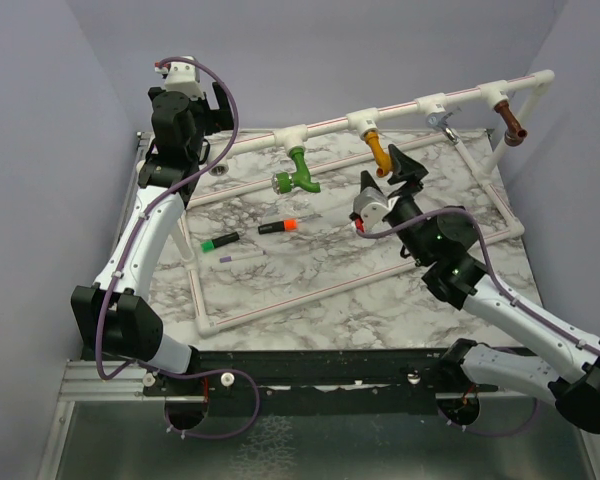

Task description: Install the water faucets

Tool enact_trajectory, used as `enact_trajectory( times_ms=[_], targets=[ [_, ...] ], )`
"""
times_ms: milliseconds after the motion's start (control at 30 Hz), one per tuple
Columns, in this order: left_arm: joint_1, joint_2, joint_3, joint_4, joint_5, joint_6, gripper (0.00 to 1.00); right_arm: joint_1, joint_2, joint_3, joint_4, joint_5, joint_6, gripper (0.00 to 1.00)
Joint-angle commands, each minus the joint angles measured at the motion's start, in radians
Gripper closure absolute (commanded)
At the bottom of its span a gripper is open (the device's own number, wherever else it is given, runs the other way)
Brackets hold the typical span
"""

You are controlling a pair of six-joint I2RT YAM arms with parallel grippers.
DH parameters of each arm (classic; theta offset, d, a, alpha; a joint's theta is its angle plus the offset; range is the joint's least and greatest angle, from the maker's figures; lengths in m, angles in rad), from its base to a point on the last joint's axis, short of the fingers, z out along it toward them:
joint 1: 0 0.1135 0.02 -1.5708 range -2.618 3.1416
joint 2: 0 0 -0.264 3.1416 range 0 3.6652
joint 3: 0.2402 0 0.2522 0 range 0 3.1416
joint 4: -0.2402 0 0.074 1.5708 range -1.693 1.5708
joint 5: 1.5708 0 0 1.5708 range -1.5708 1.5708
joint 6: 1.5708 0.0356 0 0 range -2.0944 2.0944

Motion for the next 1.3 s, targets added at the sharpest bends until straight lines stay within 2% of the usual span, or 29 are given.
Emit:
enact_trajectory(
  times_ms=[0,267,500,567,667,700,867,1267],
  targets=[
    [-0.013,0.094,-0.075,-0.193,0.031,-0.005,0.01,0.002,0.038,-0.012,0.110,0.043,-0.148,0.24],
    [-0.013,0.095,-0.075,-0.193,0.031,-0.005,0.01,0.002,0.092,0.001,0.147,0.103,-0.199,0.38],
    [-0.013,0.094,-0.075,-0.193,0.031,-0.005,0.01,0.002,0.118,0.017,0.142,0.123,-0.178,0.62],
    [-0.013,0.091,-0.075,-0.193,0.031,-0.005,0.01,0.002,0.125,0.022,0.132,0.127,-0.163,0.72],
    [-0.013,0.091,-0.075,-0.192,0.029,-0.006,0.01,0.002,0.131,0.028,0.132,0.132,-0.120,0.96],
    [-0.013,0.091,-0.075,-0.192,0.031,-0.005,0.01,0.002,0.134,0.029,0.134,0.138,-0.103,0.99],
    [-0.014,0.091,-0.075,-0.193,0.032,-0.007,0.01,0.002,0.133,0.039,0.140,0.151,0.036,0.99],
    [-0.012,0.093,-0.073,-0.193,0.037,-0.008,0.01,0.002,0.117,0.085,0.117,0.157,0.690,1.00]
  ],
)
